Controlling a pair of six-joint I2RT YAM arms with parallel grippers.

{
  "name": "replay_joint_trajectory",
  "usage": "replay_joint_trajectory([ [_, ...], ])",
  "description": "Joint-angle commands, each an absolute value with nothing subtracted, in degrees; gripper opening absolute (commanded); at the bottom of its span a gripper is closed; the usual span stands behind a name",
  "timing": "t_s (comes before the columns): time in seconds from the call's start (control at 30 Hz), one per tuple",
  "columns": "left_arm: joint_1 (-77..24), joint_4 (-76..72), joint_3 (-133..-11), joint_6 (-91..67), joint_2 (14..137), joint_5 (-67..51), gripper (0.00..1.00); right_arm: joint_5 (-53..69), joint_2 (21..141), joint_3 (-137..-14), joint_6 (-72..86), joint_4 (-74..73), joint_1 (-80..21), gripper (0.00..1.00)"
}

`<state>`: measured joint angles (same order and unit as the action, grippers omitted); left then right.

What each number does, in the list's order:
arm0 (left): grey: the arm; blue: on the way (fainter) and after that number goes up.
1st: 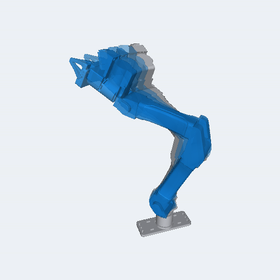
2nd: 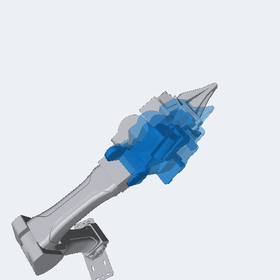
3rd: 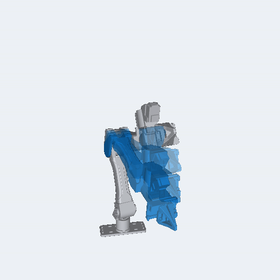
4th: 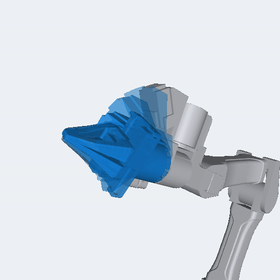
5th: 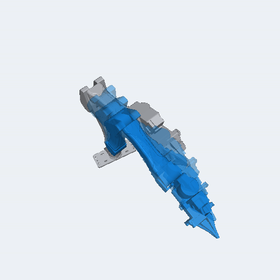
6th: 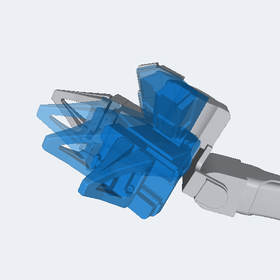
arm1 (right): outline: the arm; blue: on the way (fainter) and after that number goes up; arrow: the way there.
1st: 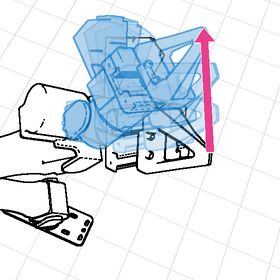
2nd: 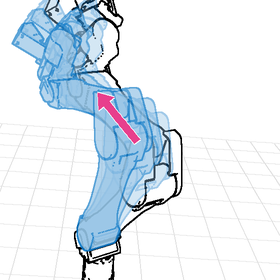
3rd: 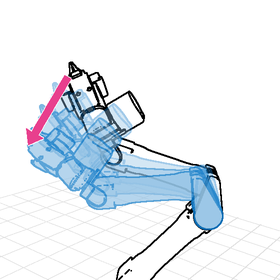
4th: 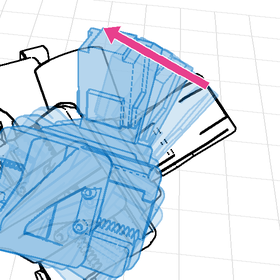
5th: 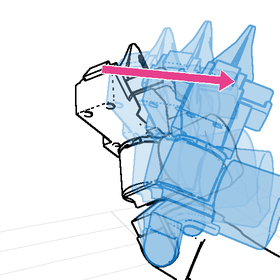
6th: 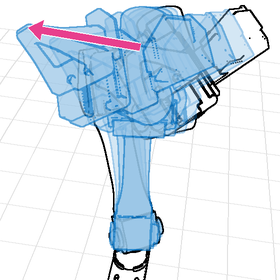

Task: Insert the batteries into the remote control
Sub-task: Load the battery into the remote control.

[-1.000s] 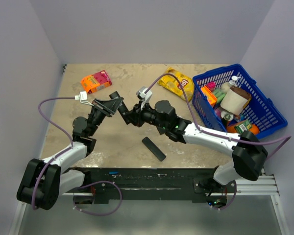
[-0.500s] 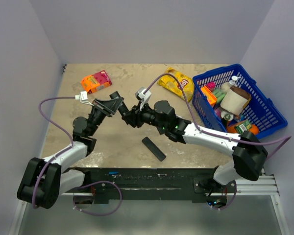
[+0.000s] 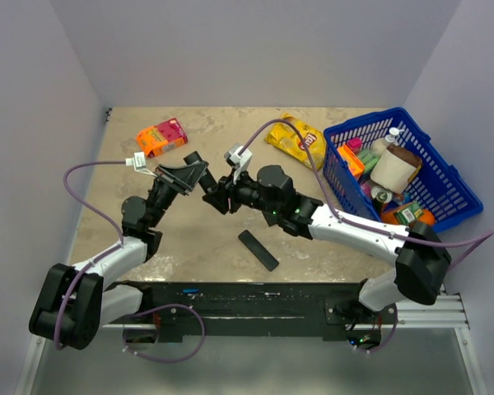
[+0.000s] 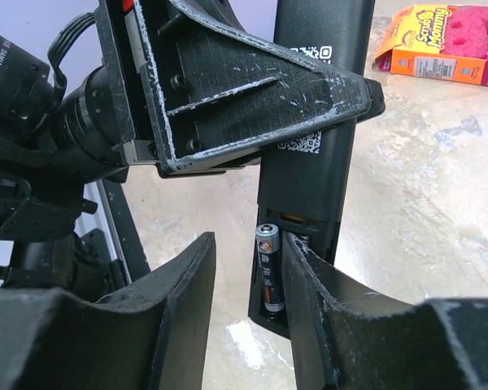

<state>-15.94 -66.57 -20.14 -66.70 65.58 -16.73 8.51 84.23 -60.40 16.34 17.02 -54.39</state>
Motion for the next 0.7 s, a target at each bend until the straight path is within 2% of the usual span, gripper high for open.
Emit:
replay_joint_trajectory([
  [0.0, -16.3, -72.9, -22.9, -67.1, 64.9, -18.0, 0.00, 5.2, 82.1, -63.1, 14.3, 13.3, -54.2, 0.43],
  [0.2, -16.3, -73.7, -22.9, -67.8, 65.7, -18.2, 0.00, 3.2, 81.4, -63.3, 13.6, 11.8, -54.2, 0.45],
  [0.4, -16.3, -75.4, -22.9, -69.4, 66.4, -18.1, 0.00, 1.6, 81.3, -63.8, 12.4, 10.2, -54.2, 0.53],
  [0.67, -16.3, -75.4, -23.1, -69.8, 66.9, -18.0, 0.00, 0.1, 80.6, -64.4, 11.2, 9.1, -54.2, 0.59],
])
